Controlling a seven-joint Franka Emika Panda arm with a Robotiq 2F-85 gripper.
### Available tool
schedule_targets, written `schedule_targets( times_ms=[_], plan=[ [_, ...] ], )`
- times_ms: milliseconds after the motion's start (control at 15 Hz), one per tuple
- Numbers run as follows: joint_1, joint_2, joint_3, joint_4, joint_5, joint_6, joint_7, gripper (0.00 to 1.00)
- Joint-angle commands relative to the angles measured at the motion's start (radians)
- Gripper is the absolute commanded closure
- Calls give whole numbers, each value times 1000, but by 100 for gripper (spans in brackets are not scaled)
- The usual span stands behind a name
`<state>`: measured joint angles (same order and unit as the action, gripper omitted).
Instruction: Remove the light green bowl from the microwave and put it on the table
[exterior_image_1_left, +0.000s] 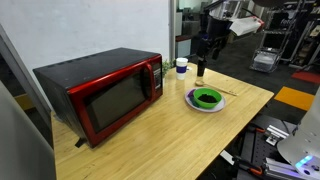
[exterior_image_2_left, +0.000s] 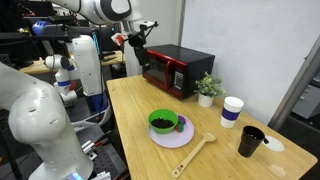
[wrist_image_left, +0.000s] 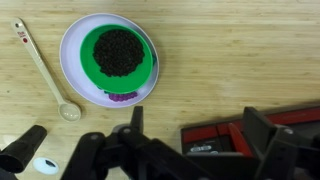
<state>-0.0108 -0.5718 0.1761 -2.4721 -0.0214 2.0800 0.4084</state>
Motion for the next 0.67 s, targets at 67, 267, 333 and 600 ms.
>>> schedule_targets(
  times_ms=[67,267,333,600],
  plan=[
    [2,1,-2,2,-1,-3,0,0],
    [-9,44,-13,37,-6,17,-10,0],
    [-13,72,-20,68,-8,4,-20,0],
    [-7,173,-36,180,-12,-33,-45,0]
  ],
)
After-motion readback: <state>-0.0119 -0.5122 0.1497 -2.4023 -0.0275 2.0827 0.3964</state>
